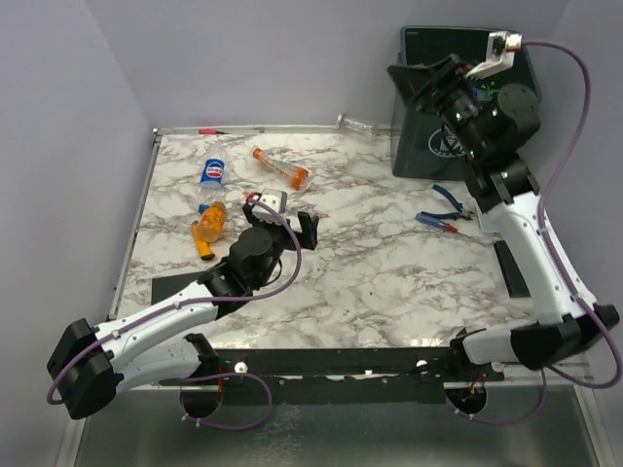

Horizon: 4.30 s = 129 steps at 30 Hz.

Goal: Put the plastic bottles in the bin
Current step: Pick up the plastic bottle at the center of the board.

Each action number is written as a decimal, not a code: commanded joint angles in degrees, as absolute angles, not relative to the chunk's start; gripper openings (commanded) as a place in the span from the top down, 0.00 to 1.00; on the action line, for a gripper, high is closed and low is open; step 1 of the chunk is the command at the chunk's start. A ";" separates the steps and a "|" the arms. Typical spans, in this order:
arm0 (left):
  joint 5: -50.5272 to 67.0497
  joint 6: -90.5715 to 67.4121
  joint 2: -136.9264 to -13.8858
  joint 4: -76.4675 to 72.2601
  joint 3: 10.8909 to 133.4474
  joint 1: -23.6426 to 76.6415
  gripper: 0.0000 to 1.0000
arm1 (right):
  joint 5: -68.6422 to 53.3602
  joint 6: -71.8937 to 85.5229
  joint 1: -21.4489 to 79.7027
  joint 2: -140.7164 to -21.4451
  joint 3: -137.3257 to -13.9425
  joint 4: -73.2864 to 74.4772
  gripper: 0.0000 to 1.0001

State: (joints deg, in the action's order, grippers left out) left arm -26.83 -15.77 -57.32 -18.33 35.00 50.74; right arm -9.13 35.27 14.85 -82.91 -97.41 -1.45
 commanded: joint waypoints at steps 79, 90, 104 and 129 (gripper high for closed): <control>-21.23 -15.63 -100.58 27.29 66.18 10.86 0.43 | -11.04 43.51 33.56 -39.13 -21.72 -1.52 0.31; 9.15 -26.90 -75.44 7.04 53.26 12.35 0.50 | -13.34 41.64 33.53 -41.65 -25.76 -2.25 0.26; 30.62 -27.38 -64.62 -45.18 31.76 37.50 0.50 | -21.38 52.82 33.53 -51.69 -26.22 -24.68 0.06; 12.11 -7.47 -56.16 -49.75 21.80 51.31 0.58 | -25.97 50.17 37.03 -57.07 -42.67 -13.08 0.20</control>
State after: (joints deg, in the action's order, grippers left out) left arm 16.47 -9.08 -56.36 -48.01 22.90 50.74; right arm -24.43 52.51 35.09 -56.03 -39.94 -16.32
